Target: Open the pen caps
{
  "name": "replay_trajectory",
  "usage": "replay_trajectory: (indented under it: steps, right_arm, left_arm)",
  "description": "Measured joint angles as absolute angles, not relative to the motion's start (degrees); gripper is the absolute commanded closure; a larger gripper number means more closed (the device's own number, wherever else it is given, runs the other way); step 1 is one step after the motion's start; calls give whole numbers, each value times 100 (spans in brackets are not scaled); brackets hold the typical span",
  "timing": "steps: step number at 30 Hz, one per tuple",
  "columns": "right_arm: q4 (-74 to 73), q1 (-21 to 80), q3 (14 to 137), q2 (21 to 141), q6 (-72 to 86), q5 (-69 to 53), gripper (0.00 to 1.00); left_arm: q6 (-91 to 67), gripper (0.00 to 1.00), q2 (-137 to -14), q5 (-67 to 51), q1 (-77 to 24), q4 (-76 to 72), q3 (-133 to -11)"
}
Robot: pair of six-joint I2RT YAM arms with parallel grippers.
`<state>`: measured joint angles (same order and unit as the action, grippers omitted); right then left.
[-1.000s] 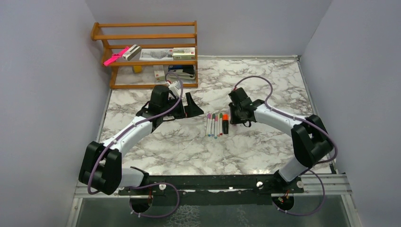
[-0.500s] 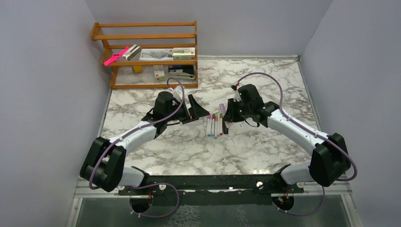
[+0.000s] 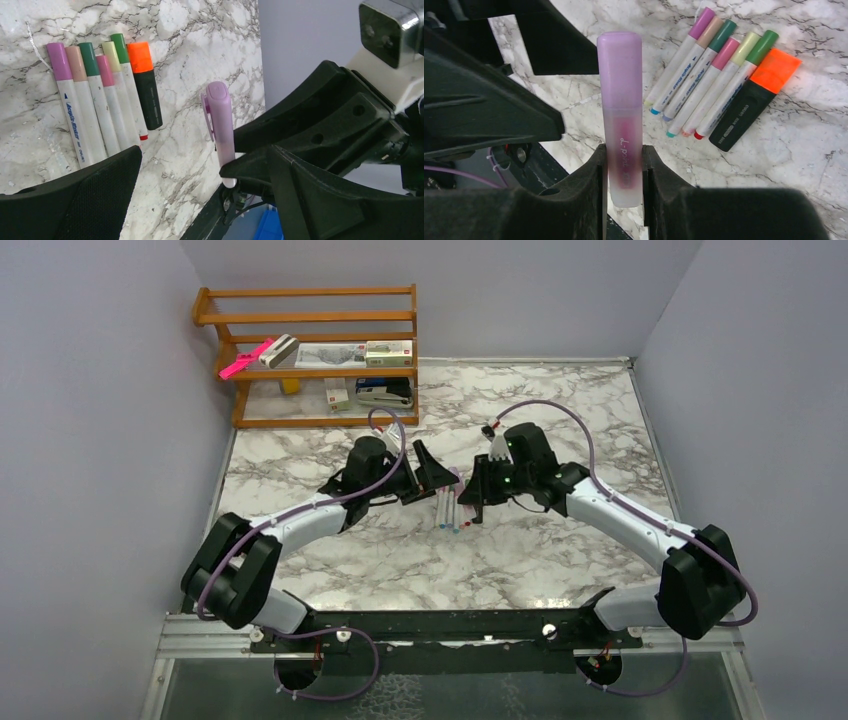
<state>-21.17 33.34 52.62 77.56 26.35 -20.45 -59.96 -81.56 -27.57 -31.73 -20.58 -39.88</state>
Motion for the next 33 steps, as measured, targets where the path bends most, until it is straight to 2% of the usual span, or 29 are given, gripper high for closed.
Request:
replay_trajectory:
  steps: [12,13,18,23,26,30,33]
  right_arm:
    - [-1964,3568,5262,7758,2744,-2150,96]
    - [-1964,3570,5262,7758,2746,-2150,96]
    - [-1964,3573,5253,7758,2766,-2147,97]
    - [-1964,3594,5225,7758,2786,-2139,98]
    - [-1966,3601,5221,7758,2786,-2132,99]
    - [-1968,3603,5221,7758,2797,-2128,99]
    - [-1968,3605,5218,7758,2825,-2119,99]
  left_arm:
    - [-6263,0,-8569,-2276,-3389,-2222,-4158]
    - [-6272,16,-8573,-2250,-3398,-2235,-4160]
    - [-6346,36,-8619,-2152,-3441,-2283,-4178]
    - [-6375,47,-8707,-2130,-3494,-2309,-4193]
    - [-6379,58,-8757,-2128,-3542,-2311,-4268]
    - [-6379,63,-8768,-2119,-3579,-2362,-4278]
    - [-6383,72,-8772,-2117,-3599,-2397,-4287]
